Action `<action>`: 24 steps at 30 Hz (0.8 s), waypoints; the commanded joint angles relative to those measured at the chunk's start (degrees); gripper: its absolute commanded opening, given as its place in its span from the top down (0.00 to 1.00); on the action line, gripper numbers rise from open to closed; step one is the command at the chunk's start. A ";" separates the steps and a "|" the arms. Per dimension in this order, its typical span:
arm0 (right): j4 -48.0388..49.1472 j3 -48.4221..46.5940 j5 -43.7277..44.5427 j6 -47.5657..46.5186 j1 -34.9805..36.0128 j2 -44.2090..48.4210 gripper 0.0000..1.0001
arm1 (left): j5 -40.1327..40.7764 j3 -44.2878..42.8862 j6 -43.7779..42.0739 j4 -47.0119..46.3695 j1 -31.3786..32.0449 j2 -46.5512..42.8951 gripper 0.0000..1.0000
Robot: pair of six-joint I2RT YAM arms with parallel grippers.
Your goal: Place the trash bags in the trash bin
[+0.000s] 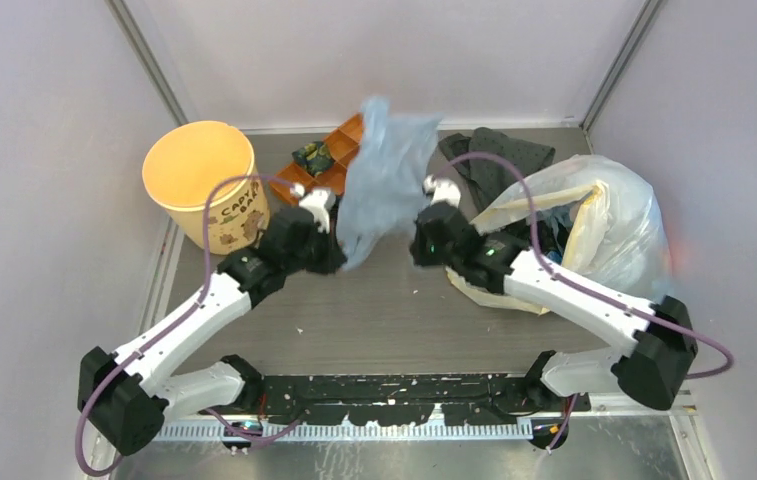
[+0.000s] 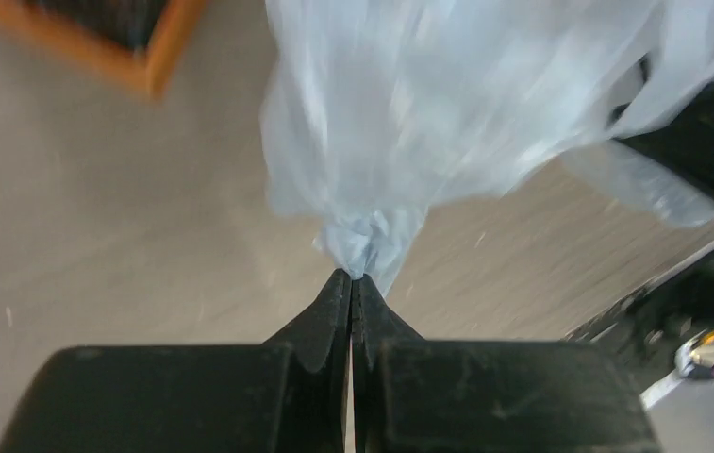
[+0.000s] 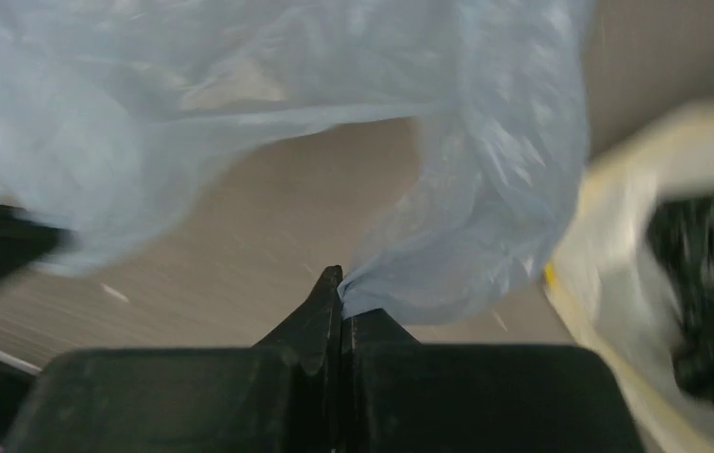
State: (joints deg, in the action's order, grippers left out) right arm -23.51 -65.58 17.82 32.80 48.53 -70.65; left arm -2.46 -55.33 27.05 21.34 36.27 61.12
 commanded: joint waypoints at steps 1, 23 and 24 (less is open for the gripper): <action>-4.73 4.12 -0.44 3.92 0.09 6.79 0.97 | -1.92 3.38 1.16 0.08 0.25 -9.98 1.00; -28.46 6.65 21.66 32.10 18.02 4.66 0.18 | -5.53 1.97 1.90 -0.12 0.55 -6.72 0.99; -27.04 8.48 21.49 33.76 18.08 5.38 0.18 | -5.74 2.02 1.93 -0.20 0.60 -6.72 1.00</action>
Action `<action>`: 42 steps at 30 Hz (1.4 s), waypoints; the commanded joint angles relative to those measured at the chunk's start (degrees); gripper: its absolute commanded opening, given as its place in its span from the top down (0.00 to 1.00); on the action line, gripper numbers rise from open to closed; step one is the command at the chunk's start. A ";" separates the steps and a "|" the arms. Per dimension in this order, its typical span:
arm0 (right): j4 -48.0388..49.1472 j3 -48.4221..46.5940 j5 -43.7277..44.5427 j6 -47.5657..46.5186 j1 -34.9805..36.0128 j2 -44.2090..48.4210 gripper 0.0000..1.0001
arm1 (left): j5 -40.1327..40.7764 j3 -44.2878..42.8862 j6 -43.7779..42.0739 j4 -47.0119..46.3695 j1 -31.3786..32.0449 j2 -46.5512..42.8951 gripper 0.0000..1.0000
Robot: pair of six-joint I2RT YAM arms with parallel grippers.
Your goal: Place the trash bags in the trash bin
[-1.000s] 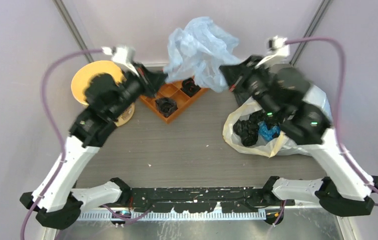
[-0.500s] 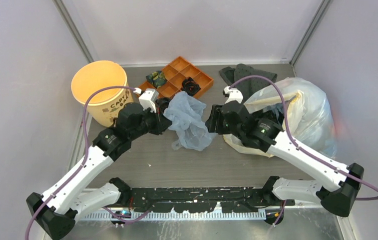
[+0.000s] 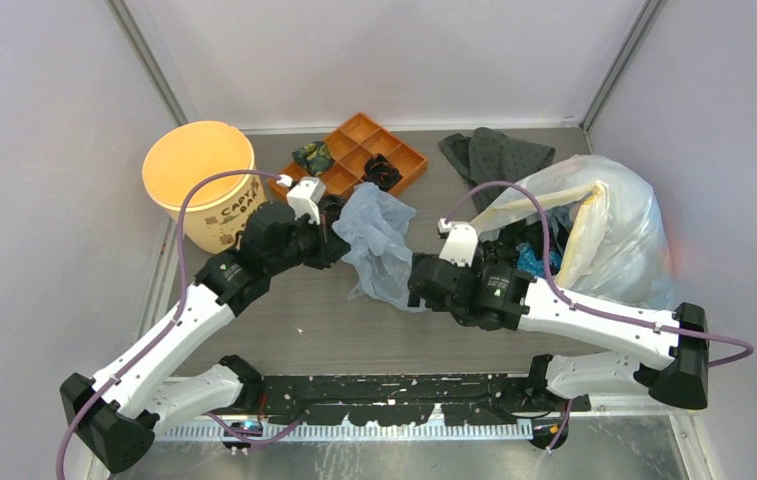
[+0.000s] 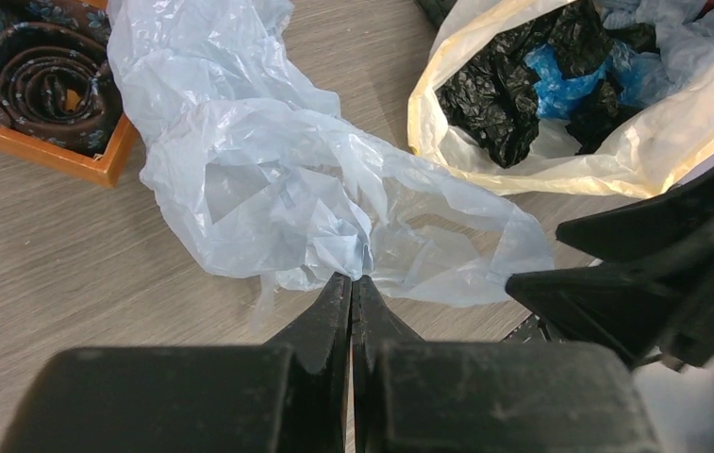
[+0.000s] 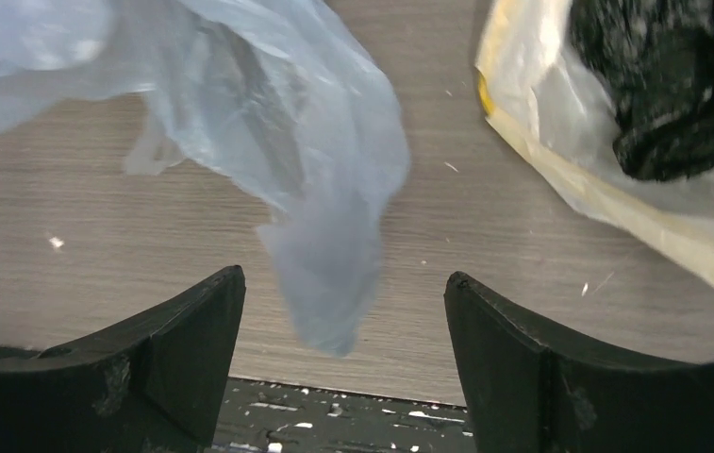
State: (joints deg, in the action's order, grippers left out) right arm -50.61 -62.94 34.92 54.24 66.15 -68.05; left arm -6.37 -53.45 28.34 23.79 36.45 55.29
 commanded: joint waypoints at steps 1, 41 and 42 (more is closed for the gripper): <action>2.04 7.47 4.26 13.62 0.49 3.51 0.18 | -1.88 0.23 0.66 -2.61 0.51 -0.95 1.00; 2.87 -11.45 6.15 0.22 1.29 -12.29 0.99 | 5.93 40.44 38.21 -8.69 0.67 -32.28 0.33; 2.85 -11.50 6.15 0.20 1.30 -12.20 0.99 | 5.93 41.82 40.42 -11.45 0.70 -31.44 0.36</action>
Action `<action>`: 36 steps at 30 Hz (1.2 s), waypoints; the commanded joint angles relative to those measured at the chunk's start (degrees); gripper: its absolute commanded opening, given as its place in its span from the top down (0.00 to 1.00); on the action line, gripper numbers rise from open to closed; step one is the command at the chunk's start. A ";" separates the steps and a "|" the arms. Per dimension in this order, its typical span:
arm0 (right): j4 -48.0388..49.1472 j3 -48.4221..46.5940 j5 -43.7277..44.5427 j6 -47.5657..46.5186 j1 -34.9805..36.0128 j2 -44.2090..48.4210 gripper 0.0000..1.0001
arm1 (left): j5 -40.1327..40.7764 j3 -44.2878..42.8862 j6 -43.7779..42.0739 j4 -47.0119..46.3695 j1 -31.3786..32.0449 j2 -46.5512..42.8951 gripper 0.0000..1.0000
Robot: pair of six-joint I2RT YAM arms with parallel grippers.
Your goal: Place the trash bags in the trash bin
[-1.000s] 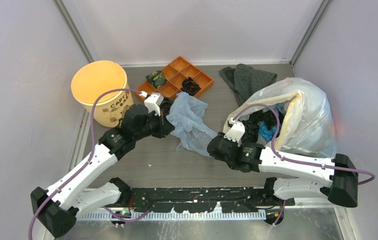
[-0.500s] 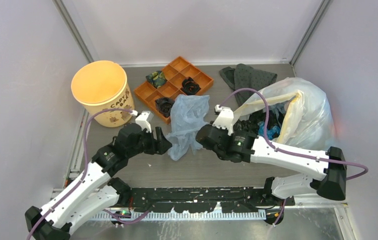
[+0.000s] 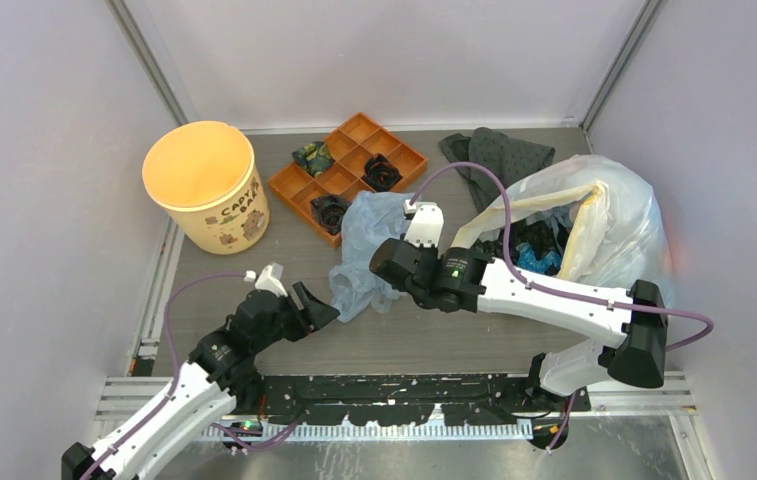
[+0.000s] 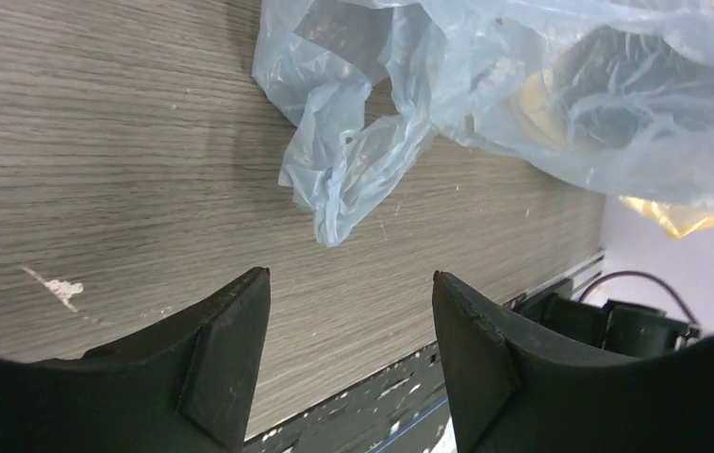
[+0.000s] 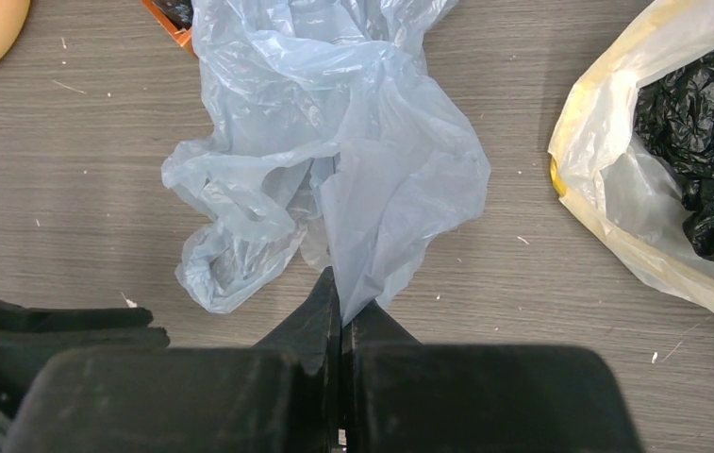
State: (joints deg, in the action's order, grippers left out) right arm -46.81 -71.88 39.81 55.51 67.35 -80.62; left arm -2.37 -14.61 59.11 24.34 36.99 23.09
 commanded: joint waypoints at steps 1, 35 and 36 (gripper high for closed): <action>-1.07 -2.66 1.36 -1.10 0.11 0.36 0.99 | 1.93 3.58 11.05 -13.62 0.16 2.09 0.39; -8.05 -4.45 7.08 -0.23 -0.35 6.85 0.99 | 3.65 -2.92 20.26 -37.11 -0.06 36.97 1.00; -9.71 -3.87 8.10 -0.12 -0.45 7.91 0.99 | 4.26 -3.88 17.09 -33.53 -0.60 35.70 1.00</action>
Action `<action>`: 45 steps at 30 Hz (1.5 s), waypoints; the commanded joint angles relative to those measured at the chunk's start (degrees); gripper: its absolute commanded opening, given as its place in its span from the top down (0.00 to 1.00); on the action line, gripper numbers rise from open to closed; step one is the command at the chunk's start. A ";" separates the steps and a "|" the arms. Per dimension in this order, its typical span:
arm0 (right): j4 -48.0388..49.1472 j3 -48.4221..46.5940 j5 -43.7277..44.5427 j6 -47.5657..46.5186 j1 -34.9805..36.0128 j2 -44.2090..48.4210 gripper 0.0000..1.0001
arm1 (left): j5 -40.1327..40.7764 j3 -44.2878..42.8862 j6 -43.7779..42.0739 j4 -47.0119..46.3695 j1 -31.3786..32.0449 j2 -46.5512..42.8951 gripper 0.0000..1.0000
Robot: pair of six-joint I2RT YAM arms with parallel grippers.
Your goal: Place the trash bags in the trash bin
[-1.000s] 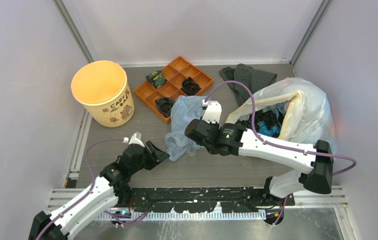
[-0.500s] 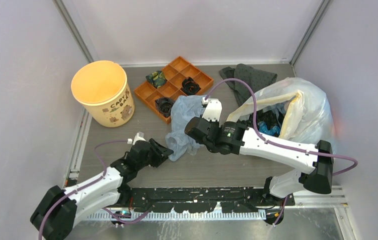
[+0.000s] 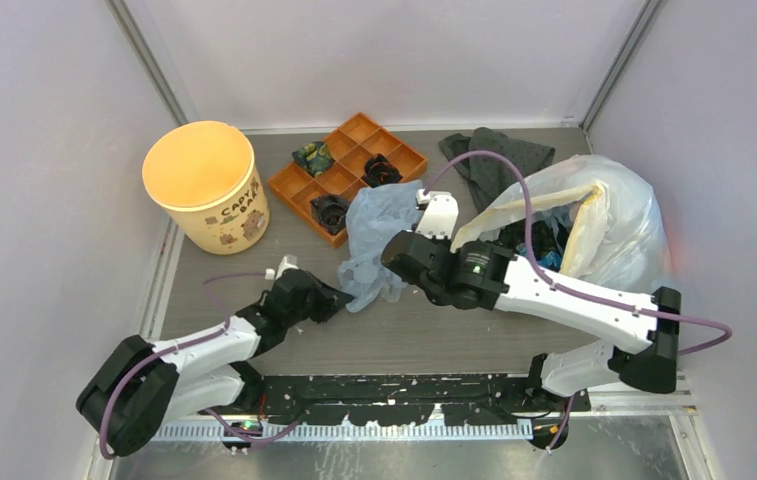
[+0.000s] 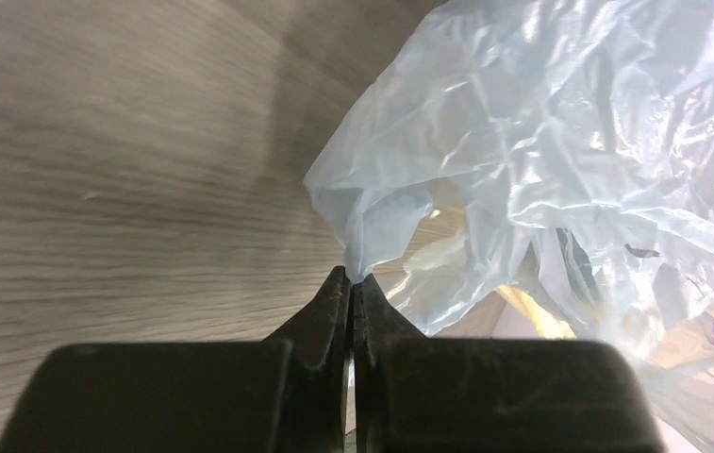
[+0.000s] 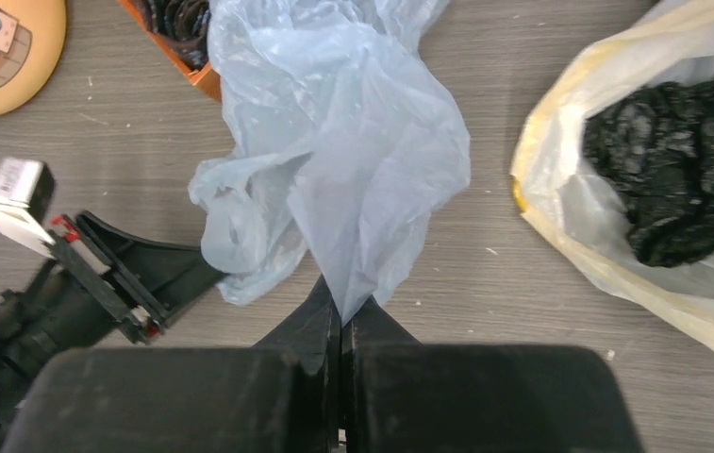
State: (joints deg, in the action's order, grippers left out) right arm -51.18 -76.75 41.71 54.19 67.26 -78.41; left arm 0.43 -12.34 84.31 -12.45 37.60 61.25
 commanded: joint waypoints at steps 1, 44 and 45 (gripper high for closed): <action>-7.16 1.58 7.09 1.18 -0.62 6.77 0.99 | 2.57 -8.01 -11.77 7.57 -1.98 -4.09 1.00; -8.54 -4.21 6.07 3.62 -1.45 5.38 0.99 | -0.87 -19.18 -37.44 38.28 -3.34 -19.93 0.39; -8.66 -5.23 6.17 3.13 -1.51 4.65 0.99 | 0.47 -17.50 -36.86 37.44 -3.33 -21.17 0.37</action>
State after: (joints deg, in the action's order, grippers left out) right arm -62.26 -76.25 46.76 59.18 65.78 -72.34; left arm 0.34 -34.04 44.80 27.99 34.41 43.79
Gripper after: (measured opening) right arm 0.021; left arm 0.598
